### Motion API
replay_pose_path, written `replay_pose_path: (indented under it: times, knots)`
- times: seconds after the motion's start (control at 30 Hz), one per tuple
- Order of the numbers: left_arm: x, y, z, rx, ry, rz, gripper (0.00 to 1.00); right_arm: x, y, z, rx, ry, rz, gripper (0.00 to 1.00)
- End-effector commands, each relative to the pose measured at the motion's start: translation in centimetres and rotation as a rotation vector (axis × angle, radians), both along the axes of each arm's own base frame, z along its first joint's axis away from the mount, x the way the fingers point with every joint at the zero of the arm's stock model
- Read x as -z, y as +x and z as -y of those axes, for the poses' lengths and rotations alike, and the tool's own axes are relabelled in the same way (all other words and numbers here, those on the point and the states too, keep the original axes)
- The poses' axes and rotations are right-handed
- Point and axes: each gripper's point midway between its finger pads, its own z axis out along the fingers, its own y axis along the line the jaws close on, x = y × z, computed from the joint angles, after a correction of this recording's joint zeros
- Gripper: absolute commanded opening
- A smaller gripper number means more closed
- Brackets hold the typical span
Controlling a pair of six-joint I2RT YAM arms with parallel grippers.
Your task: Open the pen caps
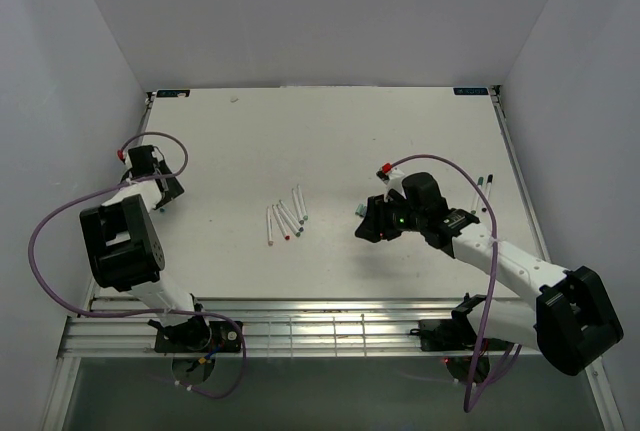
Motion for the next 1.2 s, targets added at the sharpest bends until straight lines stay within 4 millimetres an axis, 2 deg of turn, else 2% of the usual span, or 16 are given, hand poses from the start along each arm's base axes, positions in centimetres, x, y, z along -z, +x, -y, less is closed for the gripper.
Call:
replay_pose_path:
  times: [0.0, 0.13, 0.27, 0.47, 0.6, 0.63, 0.73, 0.87, 1.0, 1.03, 1.1, 1.17]
  knots:
    - [-0.5, 1.0, 0.4, 0.066, 0.004, 0.030, 0.88, -0.6, 0.2, -0.2, -0.020, 0.012, 0.056, 0.53]
    - [0.4, 1.1, 1.0, 0.094, -0.022, 0.026, 0.85, -1.0, 0.4, -0.2, -0.016, 0.010, 0.067, 0.52]
    - [1.4, 1.5, 1.8, 0.135, -0.070, 0.020, 0.72, -1.2, 0.4, -0.1, -0.014, 0.012, 0.074, 0.52]
    - [3.1, 1.6, 2.1, 0.145, -0.112, -0.023, 0.60, -1.3, 0.5, 0.2, -0.001, 0.005, 0.089, 0.52]
    - [3.3, 1.6, 2.3, 0.140, -0.132, -0.028, 0.40, -1.3, 0.5, 0.3, 0.004, 0.002, 0.091, 0.52]
    - [3.2, 1.6, 2.3, 0.136, -0.134, -0.028, 0.31, -1.3, 0.6, 0.3, 0.006, 0.002, 0.093, 0.52]
    - [3.3, 1.2, 2.1, 0.104, -0.134, -0.053, 0.13, -1.2, 0.6, 0.4, 0.013, -0.004, 0.091, 0.52]
    - [2.5, 1.5, 2.4, 0.089, -0.163, -0.044, 0.06, -1.3, 0.8, 0.6, 0.024, -0.011, 0.090, 0.52]
    - [-0.6, 2.5, 4.4, 0.119, -0.240, 0.061, 0.04, -1.8, 0.9, 0.8, 0.041, -0.015, 0.094, 0.52]
    - [-2.2, 3.0, 5.7, 0.138, -0.289, 0.115, 0.04, -2.0, 0.8, 0.7, 0.038, -0.011, 0.094, 0.53]
    - [-3.7, 3.3, 7.9, 0.177, -0.334, 0.158, 0.04, -2.9, 1.0, 0.4, 0.030, 0.000, 0.092, 0.53]
    - [-6.2, 3.3, 11.5, 0.247, -0.409, 0.227, 0.03, -3.5, 0.9, 0.0, 0.017, 0.013, 0.074, 0.53]
